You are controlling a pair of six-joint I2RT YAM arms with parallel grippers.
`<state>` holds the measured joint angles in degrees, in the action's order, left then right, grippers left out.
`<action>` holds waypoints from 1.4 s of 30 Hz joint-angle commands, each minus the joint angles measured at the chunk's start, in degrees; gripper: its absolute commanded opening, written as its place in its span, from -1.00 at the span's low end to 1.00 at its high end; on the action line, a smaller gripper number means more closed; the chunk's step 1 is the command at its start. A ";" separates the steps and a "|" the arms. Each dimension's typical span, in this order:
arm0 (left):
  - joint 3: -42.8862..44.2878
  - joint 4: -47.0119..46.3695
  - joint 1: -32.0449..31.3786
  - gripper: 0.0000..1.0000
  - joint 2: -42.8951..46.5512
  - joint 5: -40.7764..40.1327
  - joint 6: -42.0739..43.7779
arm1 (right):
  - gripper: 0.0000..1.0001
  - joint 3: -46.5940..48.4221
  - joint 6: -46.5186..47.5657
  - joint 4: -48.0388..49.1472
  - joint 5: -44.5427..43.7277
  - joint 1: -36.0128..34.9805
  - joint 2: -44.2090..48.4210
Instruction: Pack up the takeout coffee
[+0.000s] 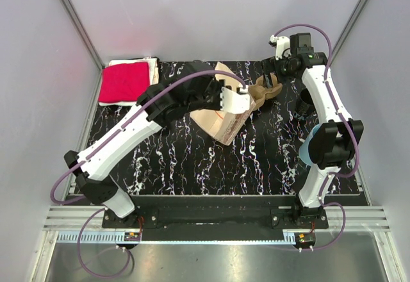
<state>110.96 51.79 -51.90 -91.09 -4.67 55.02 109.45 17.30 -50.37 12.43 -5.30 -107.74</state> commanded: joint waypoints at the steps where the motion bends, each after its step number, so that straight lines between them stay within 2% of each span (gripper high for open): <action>1: 0.14 1.91 -3.02 -1.00 3.11 1.06 -1.85 | 0.99 1.12 -1.57 2.12 -2.93 0.47 2.28; 8: 3.74 3.23 -5.49 -1.00 1.62 -0.17 -2.47 | 0.99 1.38 -2.62 2.29 -3.55 1.43 2.71; 14: 2.86 3.32 -7.95 -0.98 0.12 -1.75 -2.73 | 1.00 1.29 -3.24 2.73 -3.99 2.49 3.07; 15: 2.95 3.14 -8.39 -0.80 -0.31 -1.84 -2.99 | 0.99 1.29 -3.50 2.91 -4.25 2.57 3.15; 17: 2.95 1.74 -8.57 -0.58 -0.76 -2.36 -3.61 | 0.99 1.21 -3.76 3.17 -4.43 2.93 3.15; 18: 2.95 1.13 -8.66 -0.31 -1.28 -2.45 -3.87 | 0.99 1.29 -3.85 3.17 -4.43 3.01 3.24; 24: 2.69 -6.34 -8.75 0.51 -2.25 -6.05 -6.94 | 0.99 1.21 -4.20 3.52 -4.60 3.54 3.68; 25: 2.95 -8.70 -8.75 0.74 -2.34 -7.36 -7.56 | 0.99 1.21 -4.29 3.52 -4.60 3.63 3.68; 27: 3.30 -10.47 -8.66 0.93 -2.51 -8.25 -8.87 | 0.99 1.21 -4.47 3.52 -4.43 3.72 3.68; 35: 7.24 -18.30 -7.17 0.98 -1.29 -12.82 -14.33 | 1.00 1.03 -4.56 3.61 -4.43 3.89 3.77; 39: 8.14 -19.71 -3.22 0.98 0.56 -14.31 -15.12 | 0.99 0.94 -4.47 3.79 -4.25 4.07 3.86; 42: 6.30 -19.36 -0.06 0.98 3.19 -12.57 -16.96 | 0.99 0.94 -4.47 3.70 -4.08 4.07 3.77</action>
<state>116.38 36.75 -55.96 -93.10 -15.81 41.58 109.45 13.21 -48.62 8.47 -1.72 -107.35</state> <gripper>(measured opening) 0.987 0.994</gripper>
